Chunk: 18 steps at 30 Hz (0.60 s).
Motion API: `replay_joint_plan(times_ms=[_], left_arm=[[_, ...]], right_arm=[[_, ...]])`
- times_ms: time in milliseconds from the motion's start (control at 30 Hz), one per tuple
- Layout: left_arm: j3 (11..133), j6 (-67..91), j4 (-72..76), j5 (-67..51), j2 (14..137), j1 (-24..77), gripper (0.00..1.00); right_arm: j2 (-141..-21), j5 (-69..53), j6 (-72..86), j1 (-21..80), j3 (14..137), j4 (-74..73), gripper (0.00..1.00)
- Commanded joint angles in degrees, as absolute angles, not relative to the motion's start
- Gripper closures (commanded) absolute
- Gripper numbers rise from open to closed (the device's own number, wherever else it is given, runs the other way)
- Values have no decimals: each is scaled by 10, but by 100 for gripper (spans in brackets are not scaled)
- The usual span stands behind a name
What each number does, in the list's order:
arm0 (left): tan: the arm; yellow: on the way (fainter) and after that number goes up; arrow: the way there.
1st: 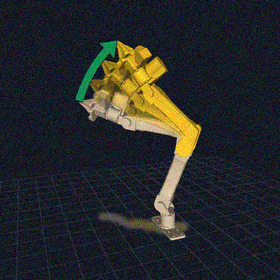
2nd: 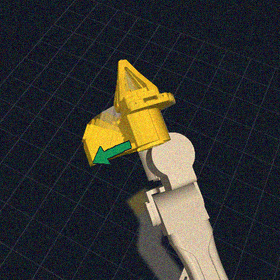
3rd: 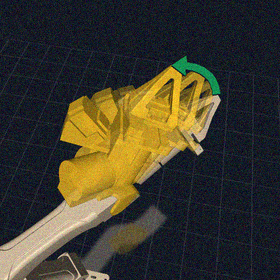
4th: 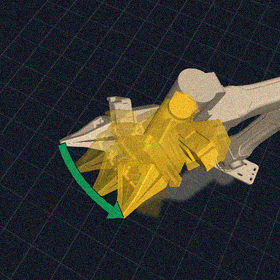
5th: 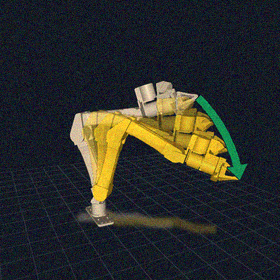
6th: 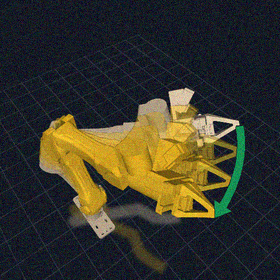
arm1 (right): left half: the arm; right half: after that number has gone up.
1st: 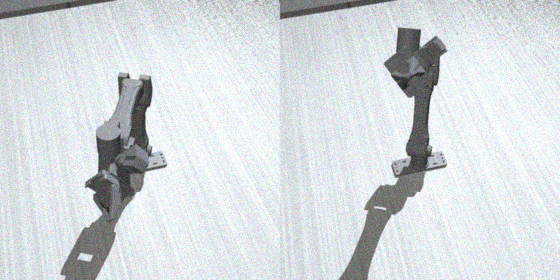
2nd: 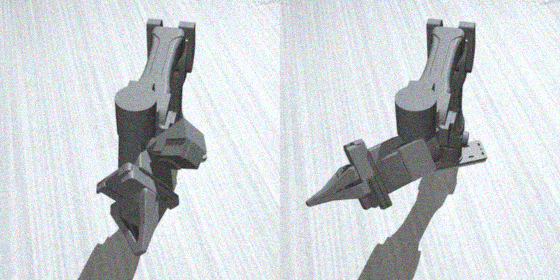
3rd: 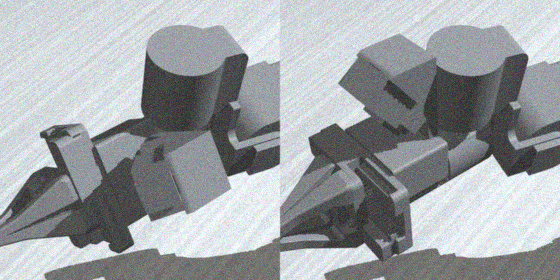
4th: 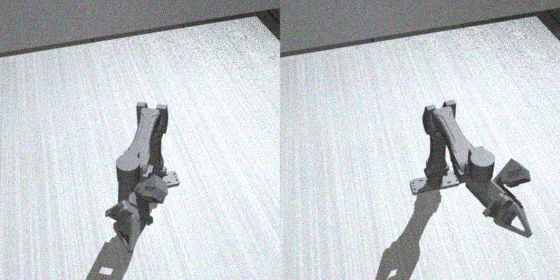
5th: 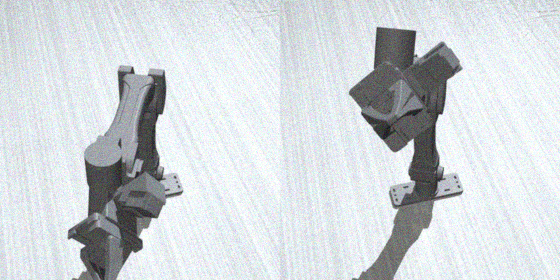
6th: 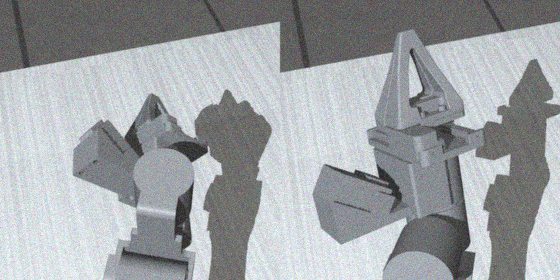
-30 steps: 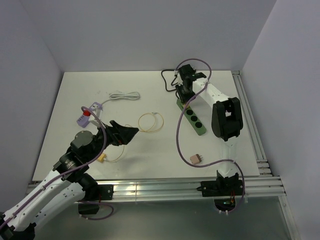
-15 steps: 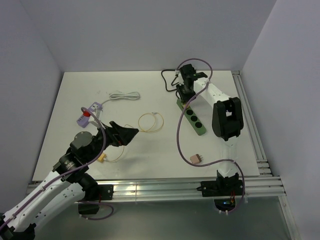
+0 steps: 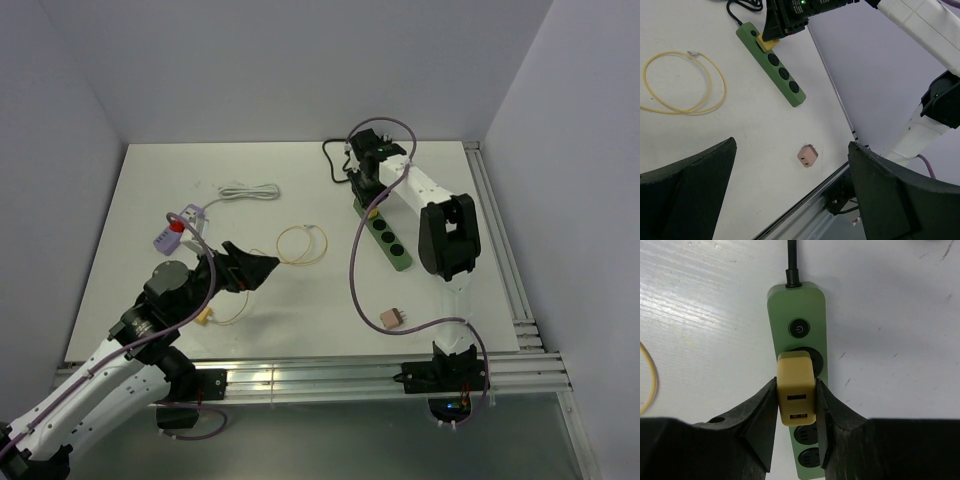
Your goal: Insert the plug
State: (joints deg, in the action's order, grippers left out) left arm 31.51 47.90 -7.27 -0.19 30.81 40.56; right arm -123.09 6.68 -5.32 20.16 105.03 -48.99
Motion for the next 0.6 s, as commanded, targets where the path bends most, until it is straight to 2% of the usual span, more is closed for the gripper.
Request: replay_joint_plan(times_ms=[0,133,233,300,333,433,567], left_arm=[[320,485,-65,-4,295,403,1],[320,488,-61,-7,300,403,1],[323,487,-65,-6,301,403,1],[323,485,-67,-4,299,403,1],[322,486,-66,-3,298,403,1],[322,487,-64,-3,297,403,1],[320,487,-57,-5,306,403,1]], right_arm=[[-1269,55,-37,168,1019,-576,100],[-1261,30,-26,171,1022,-555,100],[-1269,48,-23,171,1034,-560,94],[-1265,61,-19,171,1035,-552,86],[-1263,64,-17,172,1034,-548,77],[-1252,76,-12,172,1037,-538,64],[-1245,117,-7,178,1049,-534,53]])
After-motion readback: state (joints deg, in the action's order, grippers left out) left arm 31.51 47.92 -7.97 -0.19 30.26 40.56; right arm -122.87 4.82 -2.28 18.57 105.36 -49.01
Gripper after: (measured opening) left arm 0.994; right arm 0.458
